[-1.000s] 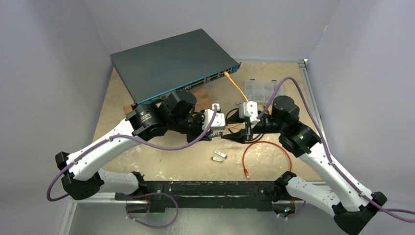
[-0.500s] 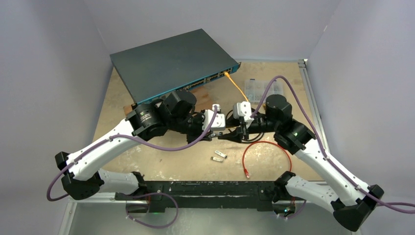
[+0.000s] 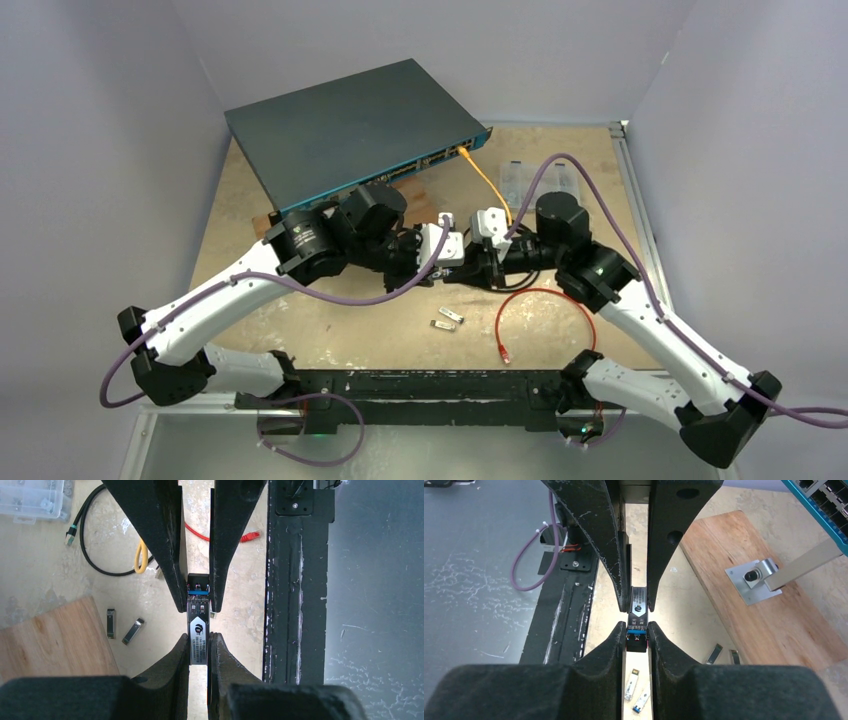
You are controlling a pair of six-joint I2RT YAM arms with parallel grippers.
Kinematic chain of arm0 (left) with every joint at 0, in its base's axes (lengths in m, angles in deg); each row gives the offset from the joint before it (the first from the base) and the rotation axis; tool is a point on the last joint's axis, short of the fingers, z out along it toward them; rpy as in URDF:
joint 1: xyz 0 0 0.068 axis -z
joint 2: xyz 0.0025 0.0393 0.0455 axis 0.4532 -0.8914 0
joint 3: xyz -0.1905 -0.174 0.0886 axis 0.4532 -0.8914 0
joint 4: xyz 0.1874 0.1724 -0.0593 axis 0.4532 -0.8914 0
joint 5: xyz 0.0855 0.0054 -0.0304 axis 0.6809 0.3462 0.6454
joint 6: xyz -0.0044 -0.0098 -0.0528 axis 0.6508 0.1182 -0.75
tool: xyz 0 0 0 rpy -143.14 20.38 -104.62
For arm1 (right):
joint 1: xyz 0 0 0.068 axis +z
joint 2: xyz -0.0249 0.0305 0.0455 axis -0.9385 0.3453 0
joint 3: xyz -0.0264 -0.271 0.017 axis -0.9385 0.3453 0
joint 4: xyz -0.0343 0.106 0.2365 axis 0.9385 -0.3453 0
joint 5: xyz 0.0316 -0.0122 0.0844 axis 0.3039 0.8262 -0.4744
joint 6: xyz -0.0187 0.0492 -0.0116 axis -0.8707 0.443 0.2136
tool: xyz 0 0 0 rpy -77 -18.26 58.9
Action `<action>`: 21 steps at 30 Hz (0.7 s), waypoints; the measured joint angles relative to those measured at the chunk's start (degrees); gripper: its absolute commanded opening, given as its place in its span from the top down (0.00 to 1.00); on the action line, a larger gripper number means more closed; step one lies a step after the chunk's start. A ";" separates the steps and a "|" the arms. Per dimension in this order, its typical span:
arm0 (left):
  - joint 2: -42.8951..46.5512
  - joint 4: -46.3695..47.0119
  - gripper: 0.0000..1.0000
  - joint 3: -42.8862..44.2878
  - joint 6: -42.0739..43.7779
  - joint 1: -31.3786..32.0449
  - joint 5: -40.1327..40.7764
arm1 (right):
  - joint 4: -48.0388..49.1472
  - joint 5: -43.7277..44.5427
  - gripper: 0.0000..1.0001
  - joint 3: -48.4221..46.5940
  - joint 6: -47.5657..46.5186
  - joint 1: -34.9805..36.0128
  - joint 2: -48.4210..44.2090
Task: Insert the plug into the switch port
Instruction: Pick up the plug from the center of the board.
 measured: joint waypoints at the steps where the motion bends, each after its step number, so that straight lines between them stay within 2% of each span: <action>1: -0.02 -0.20 1.00 0.02 0.00 0.00 0.17 | -0.26 0.13 0.92 -0.17 -0.02 0.02 0.24; 2: -0.07 -0.35 1.00 0.04 0.00 -0.02 0.42 | -0.44 0.24 0.99 -0.37 0.00 0.04 0.50; 6: -0.09 -0.70 0.92 0.31 0.00 -0.02 1.55 | -0.79 0.87 1.00 -0.90 -0.11 0.11 1.20; 8: -0.02 -0.52 0.78 0.33 0.00 0.00 2.16 | -0.59 1.27 1.00 -0.92 0.42 0.11 1.16; 9: 0.09 -0.42 0.65 0.33 -0.02 0.02 2.51 | -0.24 1.75 1.00 -0.92 1.20 0.11 1.14; 12: 1.51 0.48 0.50 0.31 0.00 0.04 4.50 | 1.46 4.13 1.00 -0.61 3.87 0.09 0.76; 18: 8.44 3.67 0.29 0.33 -0.74 0.07 10.38 | 7.69 10.99 1.00 2.80 10.64 -0.02 -1.40; 21: 11.37 5.42 0.26 0.74 -1.57 0.13 15.82 | 11.78 14.45 1.00 5.40 14.49 -0.20 -3.17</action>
